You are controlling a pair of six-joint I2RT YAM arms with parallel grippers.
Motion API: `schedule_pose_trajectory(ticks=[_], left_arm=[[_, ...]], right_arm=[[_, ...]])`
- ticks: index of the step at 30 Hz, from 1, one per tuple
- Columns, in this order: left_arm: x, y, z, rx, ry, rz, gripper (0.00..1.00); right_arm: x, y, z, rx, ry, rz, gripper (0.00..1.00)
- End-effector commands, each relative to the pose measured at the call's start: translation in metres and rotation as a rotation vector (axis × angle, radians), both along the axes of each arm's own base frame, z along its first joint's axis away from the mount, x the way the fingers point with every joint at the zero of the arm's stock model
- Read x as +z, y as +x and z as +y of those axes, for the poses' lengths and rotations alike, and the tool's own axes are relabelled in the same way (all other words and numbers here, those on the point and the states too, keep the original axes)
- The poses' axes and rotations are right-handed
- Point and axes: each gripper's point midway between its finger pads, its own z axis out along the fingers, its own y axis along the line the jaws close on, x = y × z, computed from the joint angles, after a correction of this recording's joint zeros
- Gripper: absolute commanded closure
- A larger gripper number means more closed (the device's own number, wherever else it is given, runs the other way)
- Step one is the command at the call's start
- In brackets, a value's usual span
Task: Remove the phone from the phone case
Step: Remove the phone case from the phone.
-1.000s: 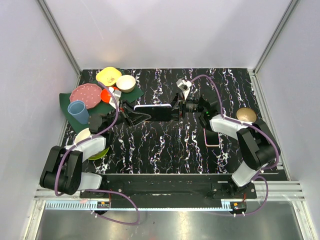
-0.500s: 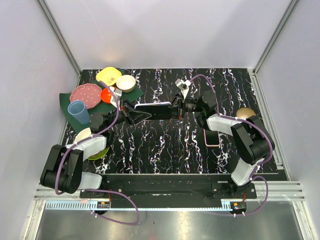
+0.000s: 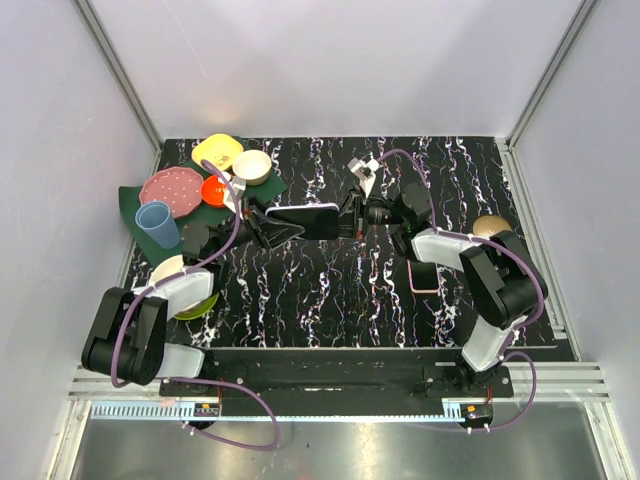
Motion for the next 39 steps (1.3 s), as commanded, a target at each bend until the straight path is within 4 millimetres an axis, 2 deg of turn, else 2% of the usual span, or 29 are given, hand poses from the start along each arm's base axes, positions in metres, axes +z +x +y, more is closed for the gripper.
schedule_pose_trajectory(ticks=[1,11,15,19,26,32,39], left_arm=[[-0.001,0.022,0.000,0.076,0.012,-0.032,0.58],[0.002,0.021,0.002,0.079,0.009,-0.046,0.40],[0.010,0.022,0.009,0.096,-0.005,-0.073,0.32],[0.017,0.022,0.016,0.116,-0.020,-0.096,0.20],[0.036,0.011,0.024,0.127,-0.028,-0.194,0.01],[0.044,0.006,0.030,0.160,-0.001,-0.279,0.01],[0.033,0.022,0.034,0.235,0.070,-0.279,0.01]], right_arm=[[0.044,-0.024,0.011,0.045,0.092,-0.106,1.00],[0.043,-0.025,0.008,0.036,0.081,-0.070,1.00],[0.039,-0.022,0.004,0.028,0.073,-0.040,1.00],[0.034,-0.015,-0.002,0.003,0.064,-0.017,1.00],[0.027,-0.004,-0.005,-0.019,0.035,0.036,1.00],[0.009,0.003,-0.002,-0.026,-0.020,0.074,1.00],[-0.009,0.016,0.002,-0.056,-0.092,0.129,1.00]])
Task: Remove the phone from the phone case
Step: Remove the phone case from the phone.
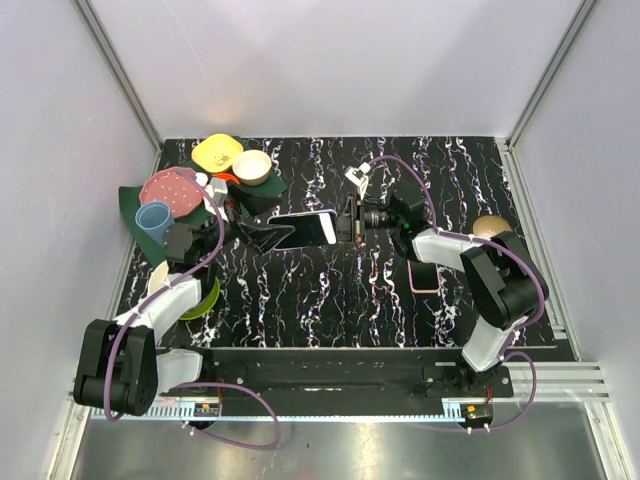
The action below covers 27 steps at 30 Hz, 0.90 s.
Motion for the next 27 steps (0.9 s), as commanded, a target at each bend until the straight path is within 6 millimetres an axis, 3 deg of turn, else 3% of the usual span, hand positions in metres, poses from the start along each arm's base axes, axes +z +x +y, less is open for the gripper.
schedule_pose_trajectory(ticks=[1,6,12,27], left_arm=[[0.001,0.014,0.006,0.087,0.050,-0.077,0.01],[-0.009,0.029,0.008,0.142,0.094,-0.026,0.01],[-0.021,0.034,0.001,0.177,0.182,-0.044,0.01],[-0.049,0.027,-0.028,0.164,0.474,-0.222,0.01]], right_arm=[[0.016,0.014,0.002,-0.033,-0.001,-0.066,1.00],[0.003,0.026,0.006,-0.051,-0.056,-0.035,1.00],[-0.012,0.033,0.008,-0.062,-0.112,0.001,1.00],[-0.039,0.035,0.009,-0.026,-0.224,0.091,1.00]])
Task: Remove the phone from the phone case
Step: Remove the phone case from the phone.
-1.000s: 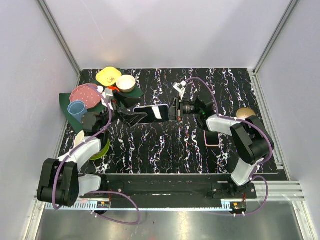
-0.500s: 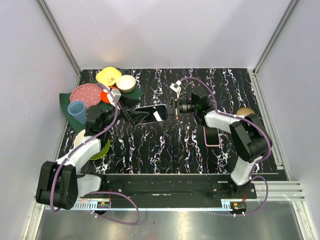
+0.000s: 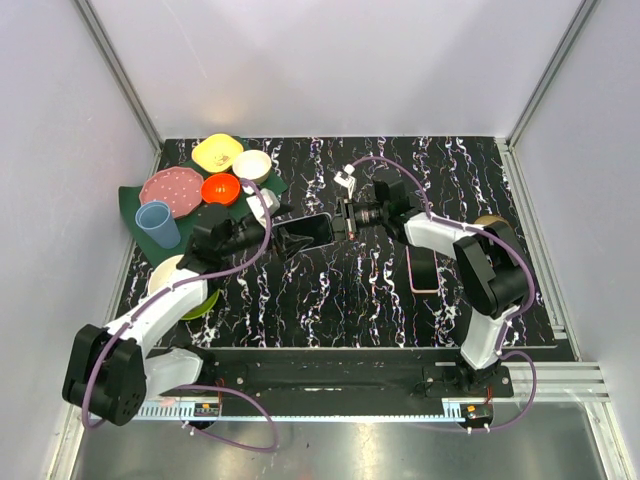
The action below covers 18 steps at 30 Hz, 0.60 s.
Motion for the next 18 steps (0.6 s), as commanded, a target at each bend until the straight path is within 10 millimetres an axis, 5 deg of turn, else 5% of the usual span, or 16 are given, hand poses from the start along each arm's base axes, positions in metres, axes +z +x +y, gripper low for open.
schedule_pose_trajectory(ticks=[1,18], left_arm=[[0.016,0.002,-0.005,-0.005,0.097,-0.157,0.01],[-0.026,-0.003,-0.025,-0.052,0.318,-0.241,0.01]], right_arm=[[0.019,0.007,0.004,0.028,0.018,-0.062,1.00],[0.022,-0.008,0.011,0.115,0.018,-0.018,1.00]])
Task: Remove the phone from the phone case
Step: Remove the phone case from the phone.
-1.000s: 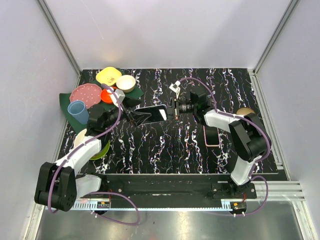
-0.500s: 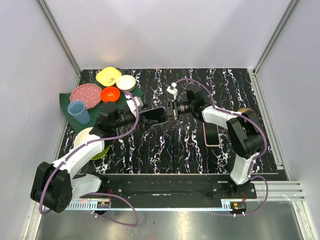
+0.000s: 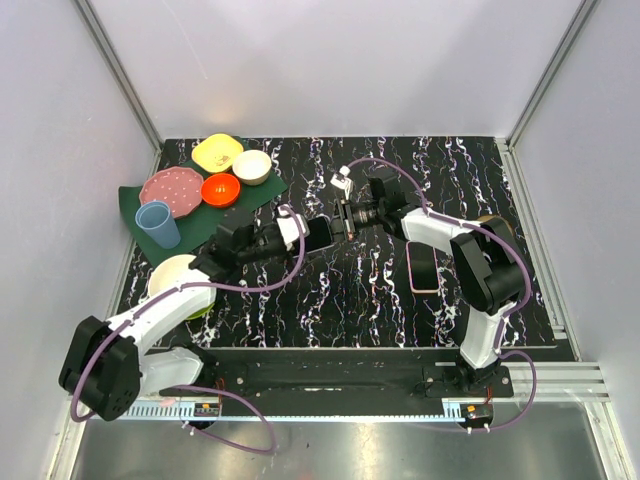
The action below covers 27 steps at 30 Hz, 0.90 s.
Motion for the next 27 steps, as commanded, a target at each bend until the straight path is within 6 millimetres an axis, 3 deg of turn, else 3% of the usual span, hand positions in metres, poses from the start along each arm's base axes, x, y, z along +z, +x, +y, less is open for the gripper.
schedule_pose_trajectory(ticks=[1,6,20,27], left_arm=[[0.013,0.012,-0.004,0.012,0.037,-0.105,0.01],[0.006,0.014,-0.006,0.018,0.064,-0.112,0.01],[0.010,0.021,-0.004,0.062,0.052,-0.158,0.01],[0.009,0.014,-0.007,0.027,0.047,-0.164,0.18]], right_arm=[[0.034,-0.006,0.010,0.088,0.082,-0.086,1.00],[0.038,-0.013,0.012,0.117,0.089,-0.083,1.00],[0.037,-0.016,0.014,0.128,0.081,-0.086,1.00],[0.037,-0.015,0.015,0.124,0.077,-0.083,1.00]])
